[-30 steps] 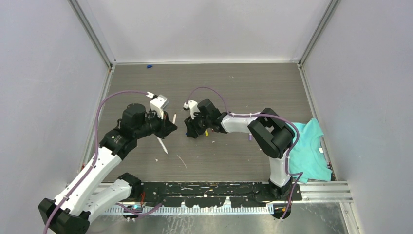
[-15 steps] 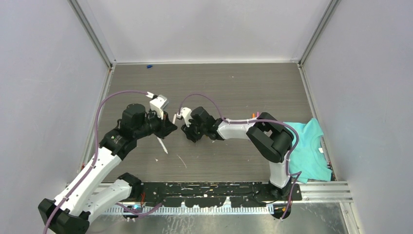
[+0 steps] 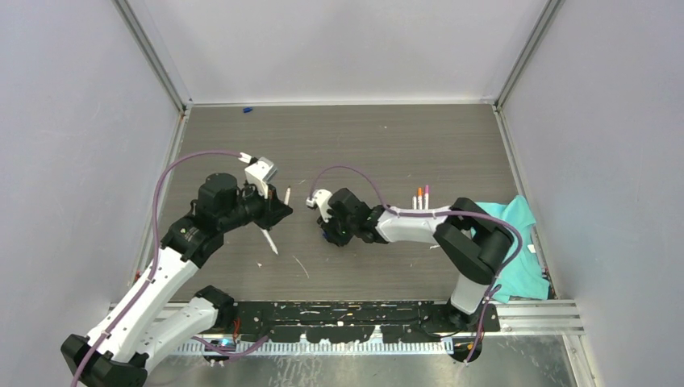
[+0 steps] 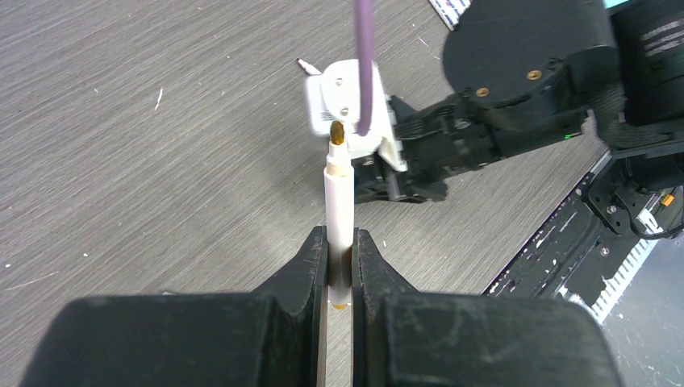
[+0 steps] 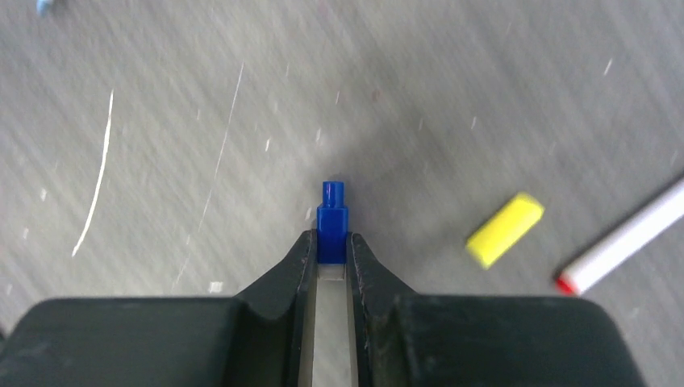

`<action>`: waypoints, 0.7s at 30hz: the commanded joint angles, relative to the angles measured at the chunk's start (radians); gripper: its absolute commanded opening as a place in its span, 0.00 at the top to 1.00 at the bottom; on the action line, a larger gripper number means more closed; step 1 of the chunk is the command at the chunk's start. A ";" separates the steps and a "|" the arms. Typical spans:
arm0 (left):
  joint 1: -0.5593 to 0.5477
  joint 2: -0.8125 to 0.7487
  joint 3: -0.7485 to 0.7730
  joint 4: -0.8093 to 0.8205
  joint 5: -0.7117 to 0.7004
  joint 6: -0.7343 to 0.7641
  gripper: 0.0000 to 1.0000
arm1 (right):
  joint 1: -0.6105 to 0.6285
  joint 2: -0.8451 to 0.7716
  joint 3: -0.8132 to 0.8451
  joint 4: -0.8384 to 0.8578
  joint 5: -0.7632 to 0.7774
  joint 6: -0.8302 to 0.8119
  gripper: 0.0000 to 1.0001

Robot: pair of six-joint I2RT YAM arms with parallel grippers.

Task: Insert the pens into the pen caps
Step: Move the pen cap to the center of the board, then pick up the pen cap at the center of the board.

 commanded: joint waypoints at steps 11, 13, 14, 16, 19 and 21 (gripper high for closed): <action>0.004 -0.016 0.048 0.037 0.027 0.008 1.00 | 0.038 -0.260 -0.185 -0.190 0.042 0.153 0.67; 0.004 -0.013 0.049 0.035 0.029 0.008 1.00 | 0.052 -0.273 -0.185 -0.211 0.077 0.160 0.55; 0.004 -0.014 0.049 0.035 0.028 0.008 1.00 | 0.061 -0.281 -0.185 -0.220 0.093 0.164 0.51; 0.005 -0.016 0.047 0.035 0.027 0.008 1.00 | 0.081 -0.294 -0.184 -0.241 0.133 0.175 0.45; 0.004 -0.022 0.048 0.034 0.026 0.008 1.00 | 0.097 -0.296 -0.180 -0.273 0.199 0.205 0.41; 0.004 -0.025 0.047 0.036 0.028 0.007 1.00 | 0.096 -0.286 -0.175 -0.290 0.253 0.228 0.41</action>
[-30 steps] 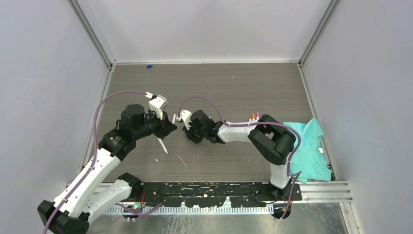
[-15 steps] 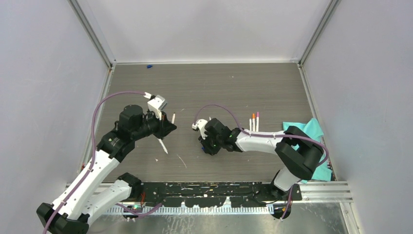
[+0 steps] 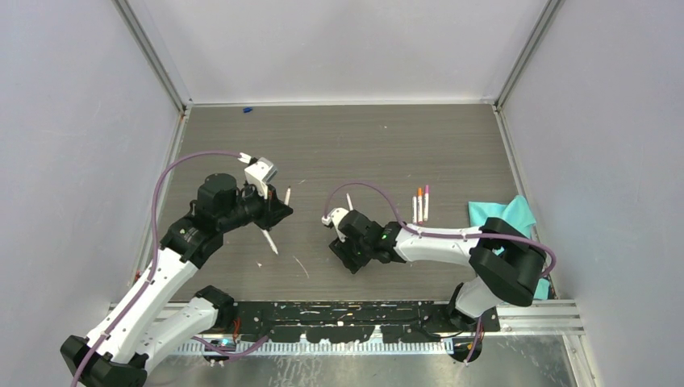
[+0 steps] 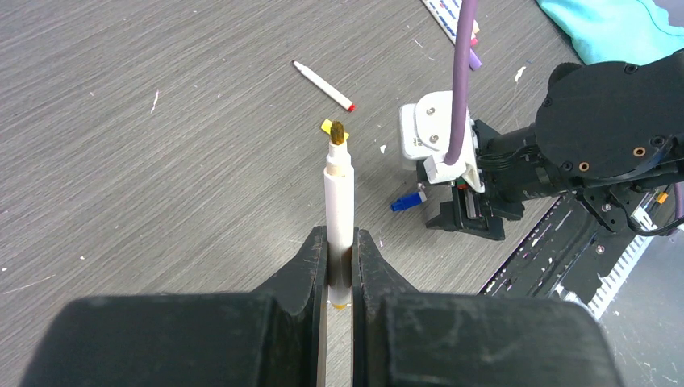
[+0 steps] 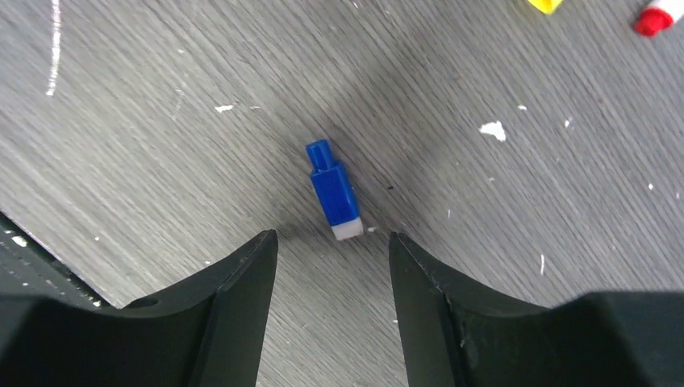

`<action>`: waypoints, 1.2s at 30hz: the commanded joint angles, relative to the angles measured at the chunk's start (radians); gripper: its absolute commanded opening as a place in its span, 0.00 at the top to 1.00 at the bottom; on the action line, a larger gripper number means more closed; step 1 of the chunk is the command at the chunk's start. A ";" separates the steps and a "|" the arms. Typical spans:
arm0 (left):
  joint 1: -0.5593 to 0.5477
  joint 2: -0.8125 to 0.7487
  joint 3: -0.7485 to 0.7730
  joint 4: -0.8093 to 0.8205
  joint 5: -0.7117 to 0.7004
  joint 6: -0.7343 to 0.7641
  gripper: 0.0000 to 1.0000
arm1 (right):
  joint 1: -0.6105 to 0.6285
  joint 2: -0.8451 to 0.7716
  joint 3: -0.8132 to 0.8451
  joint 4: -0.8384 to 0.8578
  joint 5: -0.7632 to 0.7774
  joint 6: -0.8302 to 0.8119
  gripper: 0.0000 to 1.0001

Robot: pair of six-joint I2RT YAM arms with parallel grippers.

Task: Insert the pens into the pen caps
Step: Pick up the pen cap at the center of the board.

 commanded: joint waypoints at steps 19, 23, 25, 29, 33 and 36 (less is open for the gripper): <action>0.005 -0.033 0.046 0.039 0.011 0.008 1.00 | -0.101 0.091 0.075 -0.050 0.255 0.166 0.43; 0.005 -0.037 0.047 0.039 0.009 0.008 1.00 | -0.108 0.106 0.098 -0.018 0.217 0.158 0.44; 0.004 -0.037 0.045 0.038 0.008 0.008 1.00 | -0.108 0.121 0.110 -0.003 0.214 0.165 0.45; 0.004 -0.042 0.044 0.039 0.011 0.008 1.00 | -0.109 0.141 0.127 0.024 0.159 0.177 0.49; 0.004 -0.049 0.043 0.042 0.013 0.005 1.00 | -0.109 0.116 0.128 0.045 0.124 0.201 0.49; 0.003 -0.054 0.043 0.044 0.023 0.003 1.00 | -0.118 0.082 0.129 0.022 0.150 0.251 0.49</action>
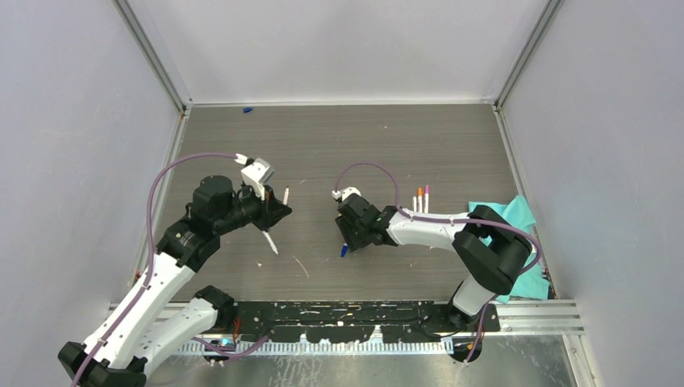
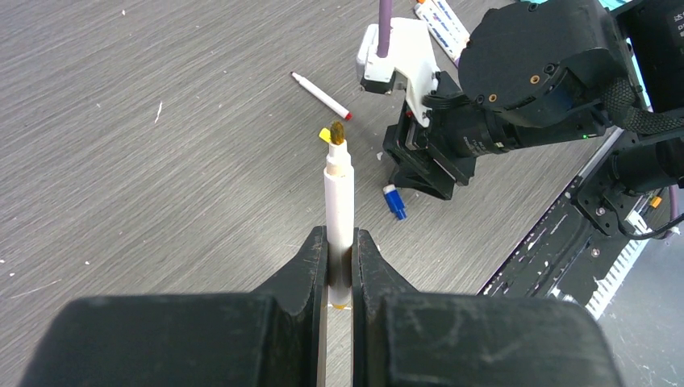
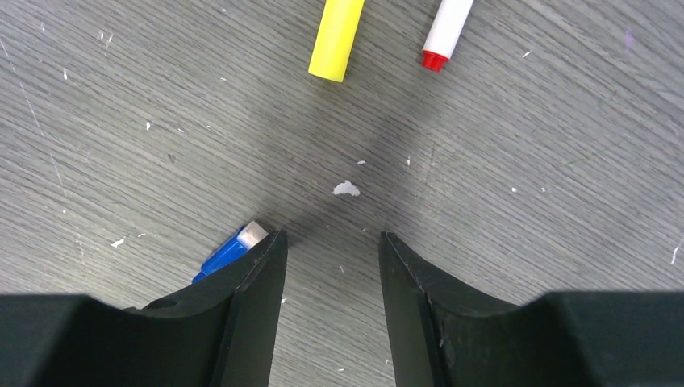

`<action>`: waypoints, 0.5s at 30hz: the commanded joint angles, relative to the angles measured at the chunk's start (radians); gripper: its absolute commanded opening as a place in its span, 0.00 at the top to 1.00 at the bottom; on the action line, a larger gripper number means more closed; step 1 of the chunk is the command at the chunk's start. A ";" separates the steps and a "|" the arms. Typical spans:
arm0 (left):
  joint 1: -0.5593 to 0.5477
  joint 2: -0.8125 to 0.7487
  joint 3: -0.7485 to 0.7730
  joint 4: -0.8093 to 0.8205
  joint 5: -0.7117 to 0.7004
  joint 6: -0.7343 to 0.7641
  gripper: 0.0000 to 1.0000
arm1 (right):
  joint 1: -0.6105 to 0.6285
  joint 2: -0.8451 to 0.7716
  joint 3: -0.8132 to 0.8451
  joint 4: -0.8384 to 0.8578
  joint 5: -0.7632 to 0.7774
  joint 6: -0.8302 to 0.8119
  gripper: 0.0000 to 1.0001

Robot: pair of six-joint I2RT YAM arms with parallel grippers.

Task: Insert the pens into the pen caps
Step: Pick up the pen cap at the center of the board.

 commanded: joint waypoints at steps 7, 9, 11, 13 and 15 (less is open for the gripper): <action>0.004 -0.035 0.042 0.048 0.028 -0.008 1.00 | -0.015 -0.090 0.067 -0.075 0.050 0.385 0.47; 0.003 -0.041 0.041 0.050 0.031 -0.012 1.00 | 0.004 -0.079 0.089 -0.111 0.090 0.437 0.47; 0.003 -0.047 0.039 0.055 0.038 -0.015 1.00 | 0.026 -0.057 0.115 -0.150 0.123 0.467 0.46; 0.004 -0.050 0.038 0.057 0.044 -0.021 1.00 | 0.049 -0.027 0.141 -0.180 0.152 0.485 0.46; 0.004 -0.054 0.039 0.057 0.051 -0.024 1.00 | 0.066 0.000 0.165 -0.203 0.165 0.494 0.46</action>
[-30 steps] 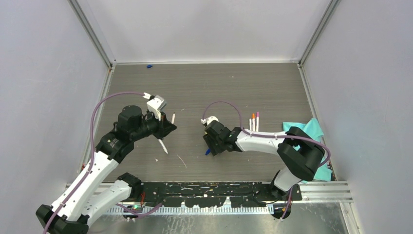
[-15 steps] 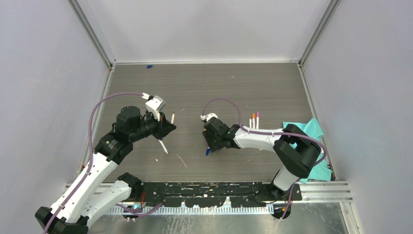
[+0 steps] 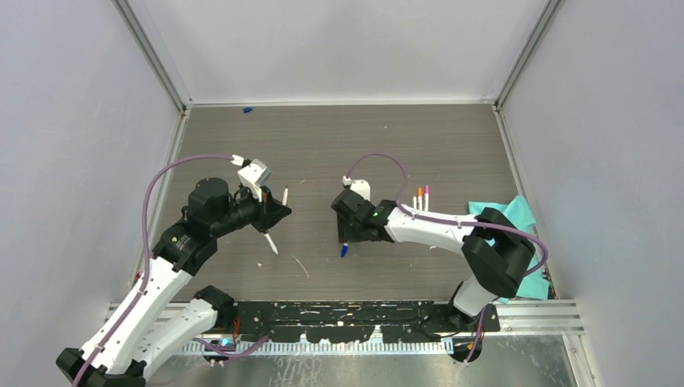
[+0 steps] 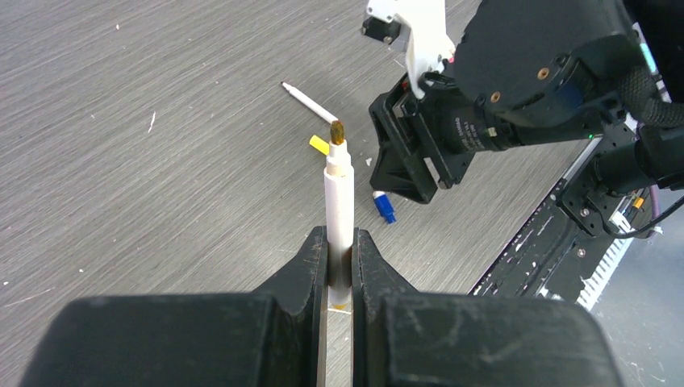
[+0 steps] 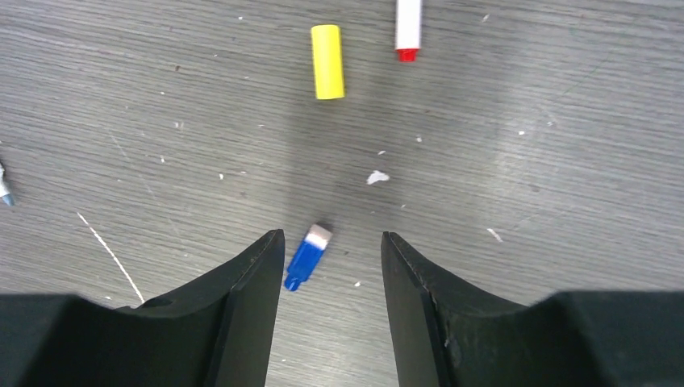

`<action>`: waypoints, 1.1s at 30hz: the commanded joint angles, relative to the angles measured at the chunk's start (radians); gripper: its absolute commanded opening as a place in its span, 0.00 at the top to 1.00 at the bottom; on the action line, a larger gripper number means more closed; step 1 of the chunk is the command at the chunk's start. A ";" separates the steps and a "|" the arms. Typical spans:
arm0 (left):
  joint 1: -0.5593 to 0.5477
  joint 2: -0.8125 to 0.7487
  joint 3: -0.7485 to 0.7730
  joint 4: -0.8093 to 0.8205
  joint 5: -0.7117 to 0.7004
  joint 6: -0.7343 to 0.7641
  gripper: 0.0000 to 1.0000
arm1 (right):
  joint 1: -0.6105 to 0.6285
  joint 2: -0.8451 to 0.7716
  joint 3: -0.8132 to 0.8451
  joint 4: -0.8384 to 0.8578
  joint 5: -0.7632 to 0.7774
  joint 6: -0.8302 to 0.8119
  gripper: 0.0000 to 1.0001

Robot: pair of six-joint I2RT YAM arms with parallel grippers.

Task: Insert the pens into the pen caps
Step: Pick up the pen cap at the center of the board.

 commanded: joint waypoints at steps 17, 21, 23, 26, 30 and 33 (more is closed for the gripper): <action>0.004 -0.047 0.034 0.061 0.042 -0.020 1.00 | 0.111 0.191 0.186 -0.165 0.117 0.135 0.63; 0.004 -0.047 0.034 0.061 0.042 -0.021 1.00 | 0.113 0.206 0.184 -0.167 0.115 0.138 0.67; 0.004 -0.048 0.034 0.061 0.039 -0.024 1.00 | 0.112 0.211 0.181 -0.167 0.115 0.139 0.69; 0.004 -0.046 0.042 0.063 0.008 -0.057 1.00 | 0.111 0.205 0.171 -0.167 0.112 0.147 0.76; 0.004 -0.046 0.038 0.091 -0.030 -0.146 1.00 | 0.113 0.177 0.146 -0.163 0.115 0.155 0.77; 0.003 -0.054 -0.003 0.162 -0.050 -0.213 1.00 | 0.113 0.146 0.106 -0.118 0.104 0.131 0.80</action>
